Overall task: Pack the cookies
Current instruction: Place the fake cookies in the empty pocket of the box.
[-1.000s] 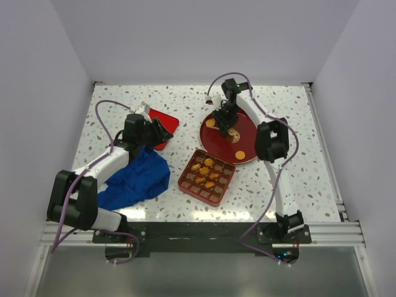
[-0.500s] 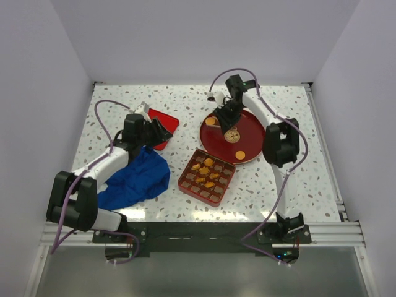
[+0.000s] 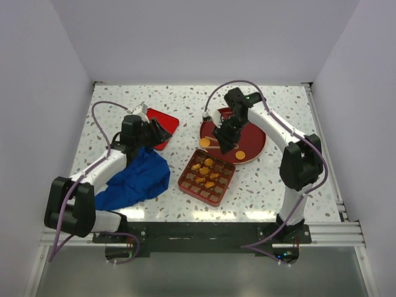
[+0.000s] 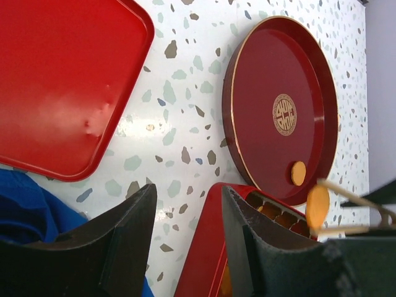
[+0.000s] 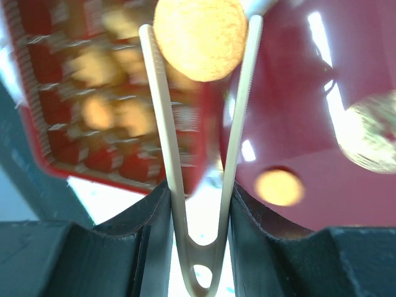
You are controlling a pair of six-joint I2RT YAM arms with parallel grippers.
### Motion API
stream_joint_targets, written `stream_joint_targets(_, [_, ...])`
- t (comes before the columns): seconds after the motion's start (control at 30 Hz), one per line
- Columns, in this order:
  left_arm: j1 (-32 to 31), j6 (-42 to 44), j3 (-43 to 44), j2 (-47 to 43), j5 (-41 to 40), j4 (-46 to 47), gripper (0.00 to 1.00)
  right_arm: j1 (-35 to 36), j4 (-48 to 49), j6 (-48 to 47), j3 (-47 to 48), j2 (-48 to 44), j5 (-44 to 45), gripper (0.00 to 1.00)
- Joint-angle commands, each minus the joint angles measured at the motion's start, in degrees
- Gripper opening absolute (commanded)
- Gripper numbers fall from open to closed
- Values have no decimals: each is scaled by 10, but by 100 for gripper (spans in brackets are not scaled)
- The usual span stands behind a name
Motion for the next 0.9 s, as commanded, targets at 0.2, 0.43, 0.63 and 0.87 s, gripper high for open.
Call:
stream_joint_targets(0.2, [6, 3, -47, -82, -25, -4, 51, 146, -20, -87, -72, -74, -11, 18])
stream_joint_targets(0.43, [8, -2, -83, -141, -47, -18, 51, 175, -29, -90, -61, -42, 38, 20])
stream_joint_targets(0.63, [11, -5, -105, -160, -49, -17, 51, 177, -26, -72, -55, -16, 40, 22])
stream_joint_targets(0.87, [13, -4, -106, -156, -44, -14, 51, 177, -20, -52, -31, 16, 41, 28])
